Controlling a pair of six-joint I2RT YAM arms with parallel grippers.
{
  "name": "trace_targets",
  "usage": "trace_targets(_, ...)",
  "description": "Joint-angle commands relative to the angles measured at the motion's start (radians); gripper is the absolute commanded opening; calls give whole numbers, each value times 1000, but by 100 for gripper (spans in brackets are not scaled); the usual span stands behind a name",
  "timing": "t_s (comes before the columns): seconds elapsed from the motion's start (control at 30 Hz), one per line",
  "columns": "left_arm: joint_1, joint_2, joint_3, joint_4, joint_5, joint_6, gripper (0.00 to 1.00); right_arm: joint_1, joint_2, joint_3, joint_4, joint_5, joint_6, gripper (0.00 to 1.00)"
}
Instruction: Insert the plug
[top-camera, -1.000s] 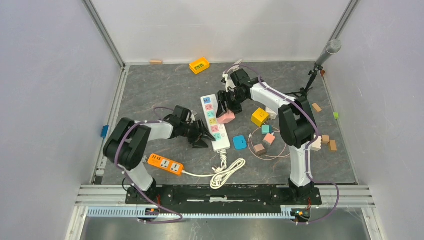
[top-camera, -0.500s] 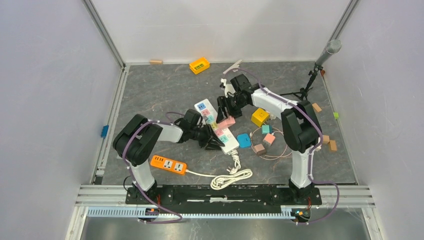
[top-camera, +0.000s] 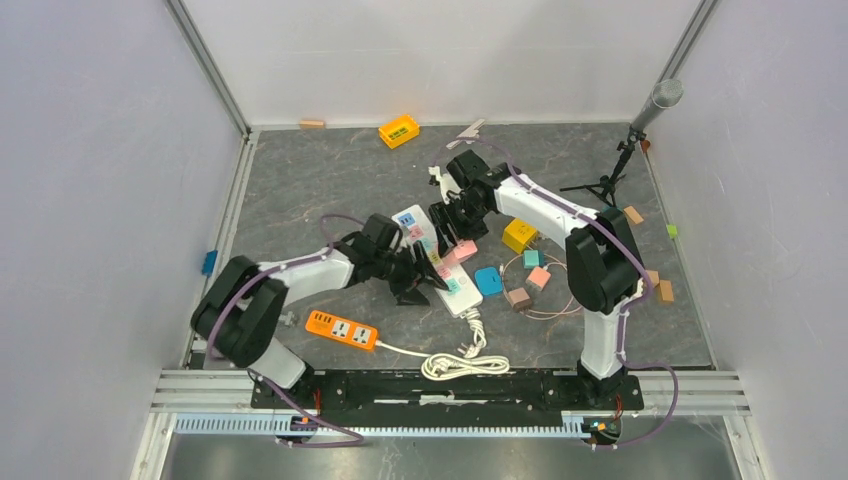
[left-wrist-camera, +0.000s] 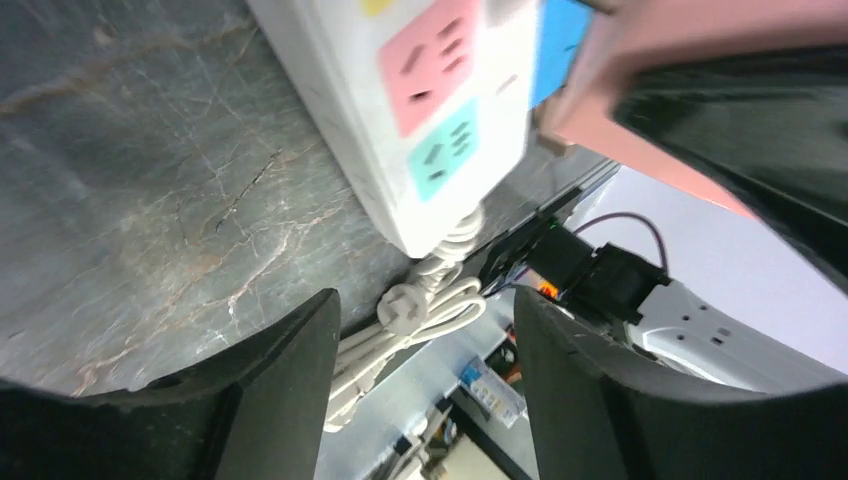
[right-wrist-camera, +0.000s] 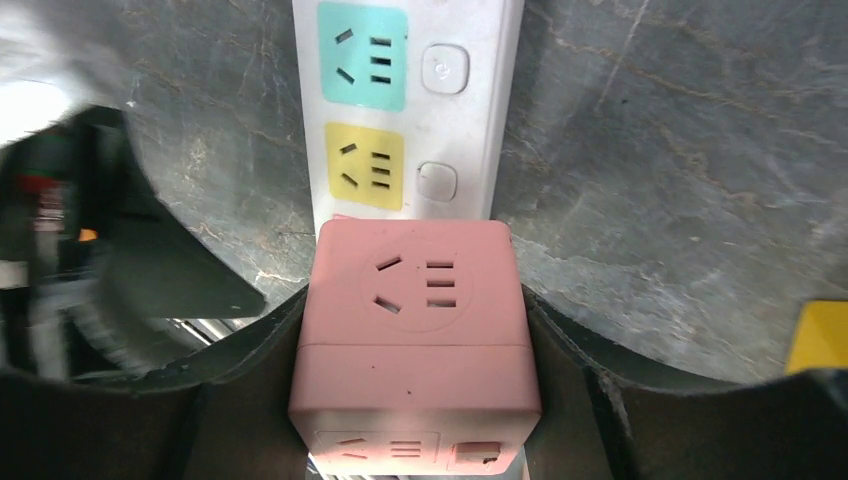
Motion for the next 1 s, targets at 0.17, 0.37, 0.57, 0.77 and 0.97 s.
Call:
trace_targets(0.17, 163, -272, 93, -330, -156, 276, 81, 7, 81, 276, -170, 82, -53, 0)
trace_targets(0.37, 222, -370, 139, -485, -293, 410, 92, 13, 166, 386, -165, 5, -24, 0)
trace_targets(0.57, 244, -410, 140, -567, -394, 486, 98, 15, 228, 458, -114, -67, 12, 0)
trace_targets(0.77, 266, -346, 175, -526, -435, 536, 98, 16, 226, 454, -80, -69, 19, 0)
trace_targets(0.97, 273, -130, 320, -421, -388, 535, 95, 16, 155, 368, -73, -25, -11, 0)
